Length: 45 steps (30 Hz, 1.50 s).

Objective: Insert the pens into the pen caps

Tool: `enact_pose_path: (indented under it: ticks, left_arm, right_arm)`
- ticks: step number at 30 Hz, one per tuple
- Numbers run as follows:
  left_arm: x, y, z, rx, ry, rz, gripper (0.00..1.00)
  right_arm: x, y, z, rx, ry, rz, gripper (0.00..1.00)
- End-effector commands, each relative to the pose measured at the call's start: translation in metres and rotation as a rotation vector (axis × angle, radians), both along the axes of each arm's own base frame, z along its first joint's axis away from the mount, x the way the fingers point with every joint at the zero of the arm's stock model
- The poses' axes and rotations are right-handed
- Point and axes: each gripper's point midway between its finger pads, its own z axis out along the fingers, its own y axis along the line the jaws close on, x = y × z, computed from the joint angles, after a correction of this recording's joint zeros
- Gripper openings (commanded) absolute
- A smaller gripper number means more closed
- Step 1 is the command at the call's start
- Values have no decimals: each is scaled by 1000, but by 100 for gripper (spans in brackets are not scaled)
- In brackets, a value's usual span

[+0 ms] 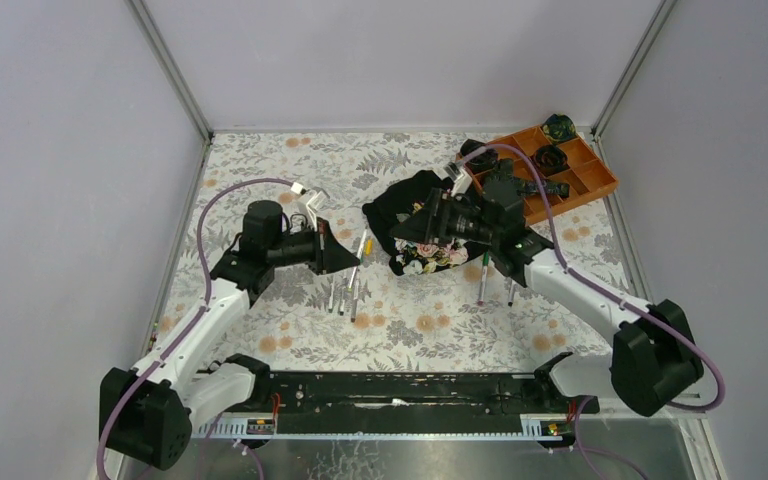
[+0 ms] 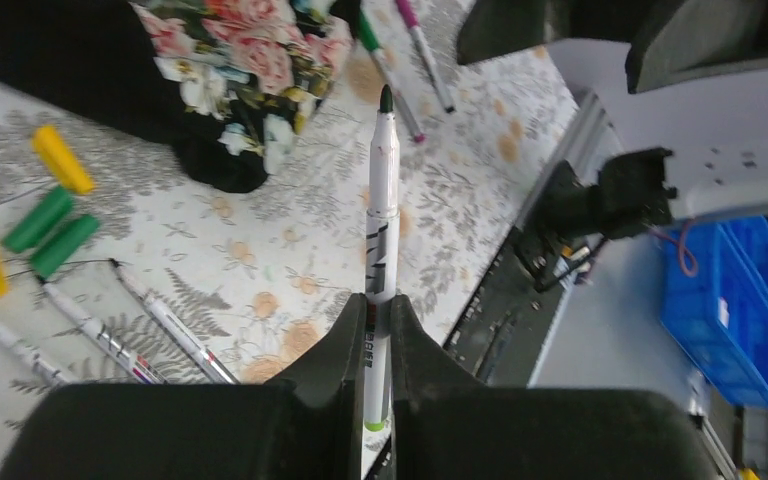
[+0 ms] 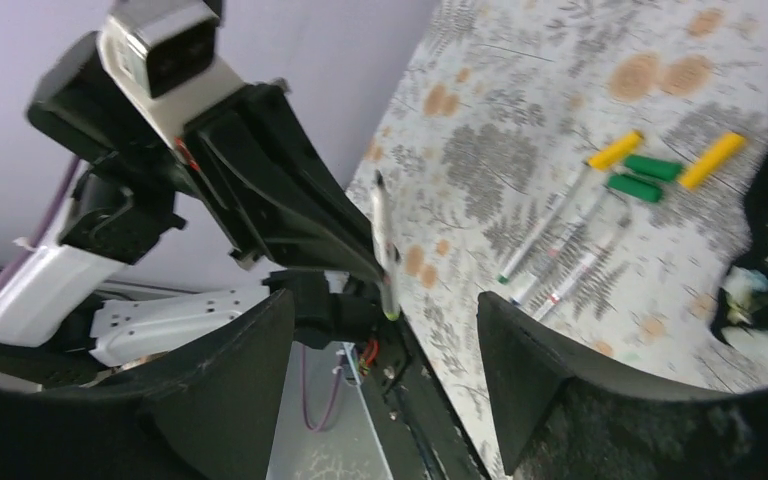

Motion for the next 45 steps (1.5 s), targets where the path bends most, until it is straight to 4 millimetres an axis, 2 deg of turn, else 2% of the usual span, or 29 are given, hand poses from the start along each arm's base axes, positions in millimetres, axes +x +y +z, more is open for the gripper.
enact_pose_path:
  ticks: [1, 5, 13, 16, 22, 23, 26, 30, 31, 32, 34, 35, 37, 39, 40, 42, 45]
  left_arm:
    - [-24, -17, 18, -103, -25, -168, 0]
    - [-28, -19, 19, -108, -28, -187, 0]
    - [-28, -20, 20, -104, -37, -189, 0]
    - [-27, -20, 22, -104, -48, -181, 0]
    - [-25, -20, 21, -121, -55, -161, 0]
    - [-24, -20, 20, -121, -52, -156, 8]
    - [-22, -19, 13, -110, -40, -142, 26]
    - [-23, -20, 3, -90, -20, -145, 32]
    - [-24, -21, 0, -81, -13, -148, 31]
    - [-24, -22, -2, -74, -12, -151, 25]
    - [-22, -21, -3, -59, -14, -133, 6]
    - [-18, -19, -5, -45, -18, -106, 0]
    - [-4, -11, -7, 2, -37, -11, 0]
    - [19, 7, -11, 78, -53, 155, 0]
    - [31, 21, -15, 120, -52, 259, 0]
    - [50, 54, -19, 176, -42, 443, 0]
    - [66, 101, -19, 200, -29, 650, 0]
  right_arm:
    - [4, 30, 42, 107, -73, 48, 71]
    - [-2, 50, 41, 106, -67, 99, 58]
    - [-17, 76, 35, 96, -47, 196, 54]
    - [-21, 81, 26, 68, -35, 208, 40]
    - [-22, 84, 20, 61, -14, 201, 2]
    - [-21, 84, 21, 63, -12, 193, 0]
    - [-19, 83, 27, 93, -6, 166, 0]
    - [-18, 84, 39, 140, -9, 147, 0]
    - [-17, 84, 41, 145, -10, 145, 0]
    - [-17, 86, 41, 146, -10, 148, 0]
    - [-15, 87, 39, 132, -12, 150, 0]
    - [-13, 88, 34, 109, -18, 146, 4]
    - [-3, 85, 18, 33, -33, 104, 25]
    - [11, 79, -4, -82, -40, 27, 46]
    - [18, 74, -16, -146, -34, -16, 50]
    - [33, 63, -41, -280, -31, -105, 53]
    - [45, 56, -66, -419, -24, -153, 52]
